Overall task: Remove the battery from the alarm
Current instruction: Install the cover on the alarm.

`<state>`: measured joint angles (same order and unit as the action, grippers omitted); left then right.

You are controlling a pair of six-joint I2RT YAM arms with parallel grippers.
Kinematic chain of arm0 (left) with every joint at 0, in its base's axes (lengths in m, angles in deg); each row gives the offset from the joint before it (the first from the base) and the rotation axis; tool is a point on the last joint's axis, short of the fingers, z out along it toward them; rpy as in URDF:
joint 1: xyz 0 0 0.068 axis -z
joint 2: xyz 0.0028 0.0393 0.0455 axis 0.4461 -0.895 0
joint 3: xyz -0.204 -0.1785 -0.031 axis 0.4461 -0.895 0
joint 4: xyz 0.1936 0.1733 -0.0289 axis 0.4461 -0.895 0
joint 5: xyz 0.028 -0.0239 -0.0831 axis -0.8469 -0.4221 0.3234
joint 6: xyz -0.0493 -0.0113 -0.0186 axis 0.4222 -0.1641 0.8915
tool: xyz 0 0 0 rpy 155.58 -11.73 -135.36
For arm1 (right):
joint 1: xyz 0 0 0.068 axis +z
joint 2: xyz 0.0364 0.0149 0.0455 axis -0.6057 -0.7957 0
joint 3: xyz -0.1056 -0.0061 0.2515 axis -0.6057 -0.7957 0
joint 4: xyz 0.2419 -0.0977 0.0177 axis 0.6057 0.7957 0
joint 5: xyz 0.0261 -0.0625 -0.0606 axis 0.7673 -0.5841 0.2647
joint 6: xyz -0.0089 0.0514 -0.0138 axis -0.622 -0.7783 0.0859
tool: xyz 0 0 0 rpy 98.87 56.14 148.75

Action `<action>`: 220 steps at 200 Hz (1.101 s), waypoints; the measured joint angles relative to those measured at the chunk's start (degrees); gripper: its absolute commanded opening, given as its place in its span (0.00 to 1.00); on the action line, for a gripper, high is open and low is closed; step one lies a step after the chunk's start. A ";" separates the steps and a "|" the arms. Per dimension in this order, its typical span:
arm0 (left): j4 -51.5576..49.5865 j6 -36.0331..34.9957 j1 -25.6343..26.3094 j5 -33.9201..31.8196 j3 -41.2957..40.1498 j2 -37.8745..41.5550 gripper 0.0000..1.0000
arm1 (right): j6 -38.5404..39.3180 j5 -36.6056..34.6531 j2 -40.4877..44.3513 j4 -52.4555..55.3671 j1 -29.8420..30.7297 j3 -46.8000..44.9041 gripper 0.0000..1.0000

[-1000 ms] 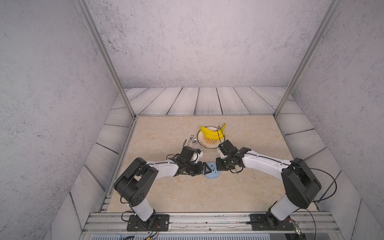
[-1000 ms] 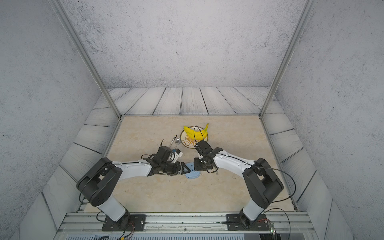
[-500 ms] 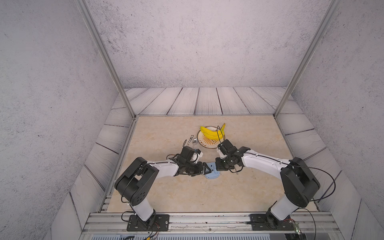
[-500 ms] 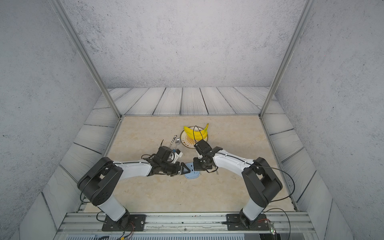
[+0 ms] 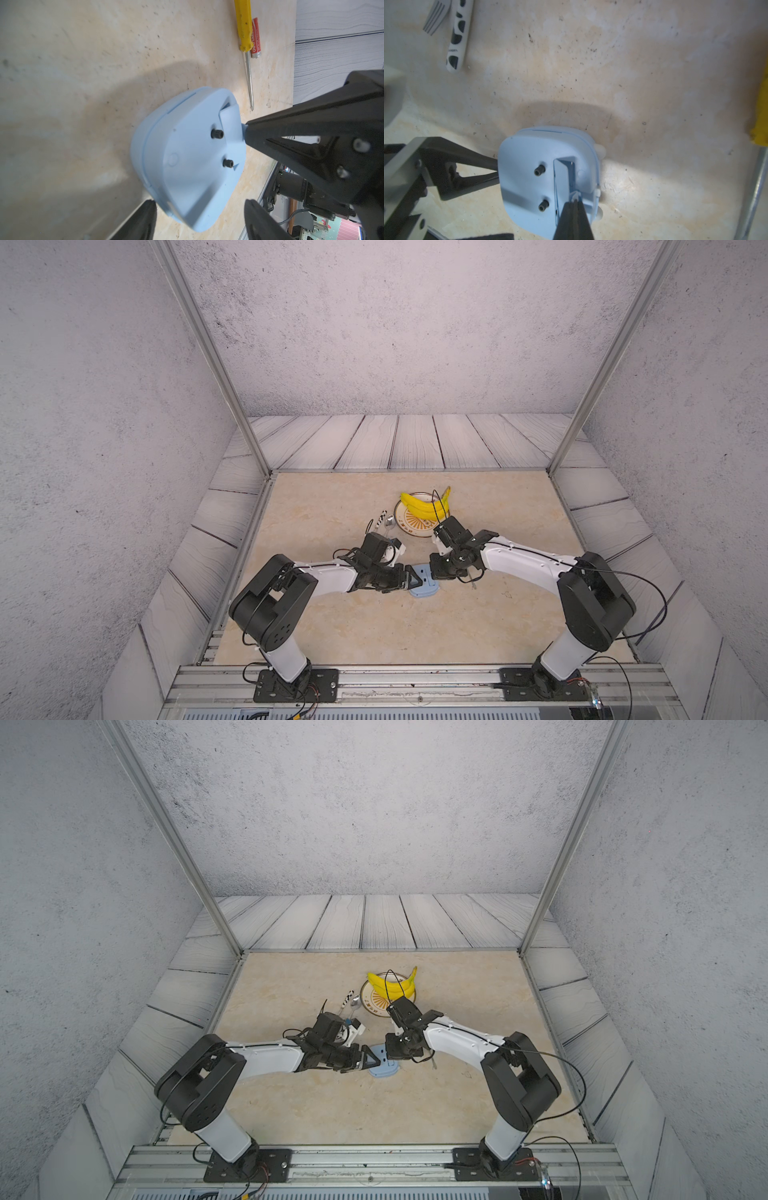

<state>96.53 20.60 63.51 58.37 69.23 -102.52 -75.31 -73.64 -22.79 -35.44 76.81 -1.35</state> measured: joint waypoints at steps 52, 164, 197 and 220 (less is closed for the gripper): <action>-0.02 0.00 0.00 -0.04 -0.31 0.00 0.72 | 0.42 0.35 -0.87 1.03 0.00 1.20 0.00; -0.02 0.00 0.02 -0.50 -0.63 0.02 0.75 | 2.54 0.61 -2.60 3.72 0.04 3.78 0.00; -0.02 0.00 0.02 -0.72 -0.79 0.04 0.76 | 3.21 0.59 -2.93 3.98 0.04 4.09 0.00; -0.04 -0.02 0.00 -1.07 -0.87 0.04 0.76 | 3.43 0.59 -2.93 4.02 0.04 4.11 0.00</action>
<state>96.48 20.57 63.51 57.30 68.36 -102.47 -71.88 -73.05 -25.72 -31.42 76.85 2.76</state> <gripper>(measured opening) 0.759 0.038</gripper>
